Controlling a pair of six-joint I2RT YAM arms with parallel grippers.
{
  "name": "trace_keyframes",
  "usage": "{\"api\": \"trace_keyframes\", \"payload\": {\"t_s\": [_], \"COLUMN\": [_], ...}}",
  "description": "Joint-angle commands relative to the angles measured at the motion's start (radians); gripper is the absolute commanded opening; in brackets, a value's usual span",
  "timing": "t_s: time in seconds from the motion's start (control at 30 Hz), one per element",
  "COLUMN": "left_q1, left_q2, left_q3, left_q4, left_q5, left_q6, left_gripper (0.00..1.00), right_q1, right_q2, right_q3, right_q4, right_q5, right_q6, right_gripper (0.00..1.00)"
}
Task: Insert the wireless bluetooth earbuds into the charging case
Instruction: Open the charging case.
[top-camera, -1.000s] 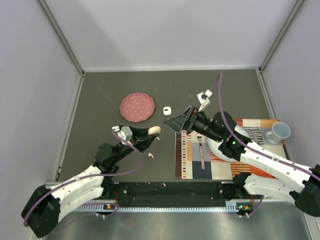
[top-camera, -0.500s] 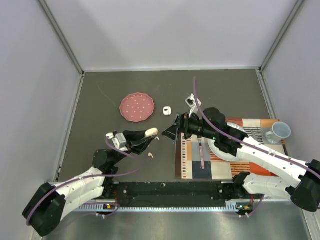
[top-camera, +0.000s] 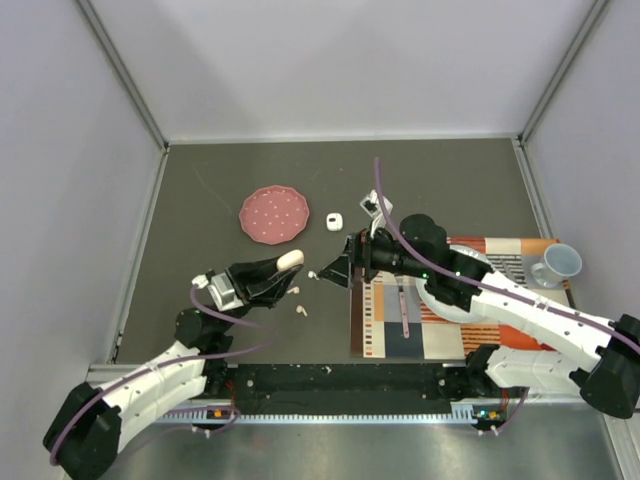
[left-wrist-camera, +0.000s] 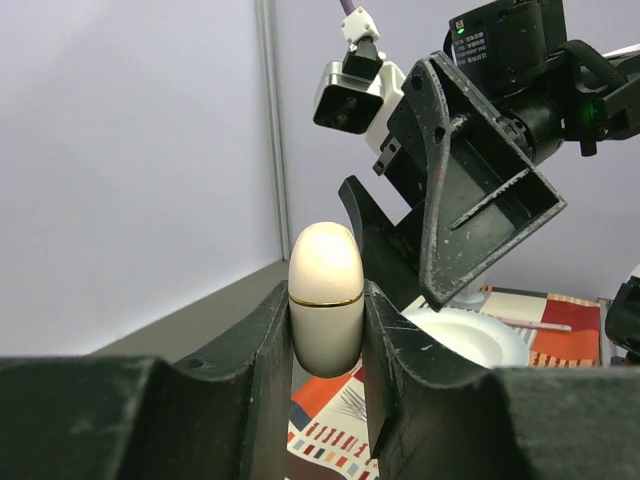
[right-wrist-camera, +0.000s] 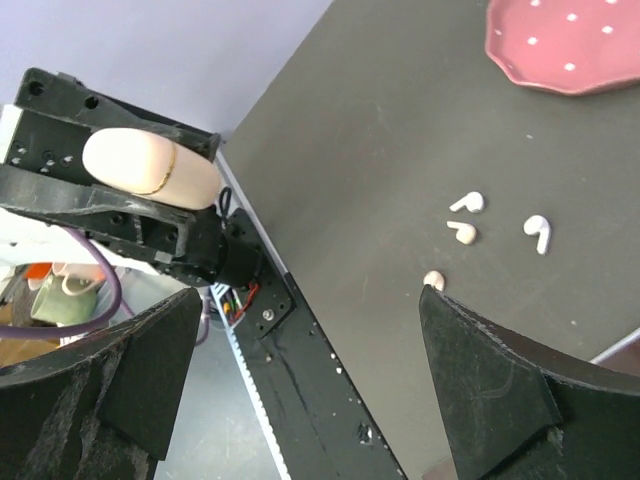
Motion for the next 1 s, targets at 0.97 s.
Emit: {"api": "trace_keyframes", "payload": {"t_s": [0.97], "left_q1": [0.004], "left_q2": [-0.099], "left_q3": [-0.030], "left_q4": [-0.089], "left_q5": [0.080], "left_q6": [0.008], "left_gripper": [0.00], "right_q1": [0.129], "right_q2": [0.113], "right_q3": [0.175], "right_q4": [0.093], "right_q5": [0.103], "right_q6": [-0.086], "right_gripper": [0.89]}}
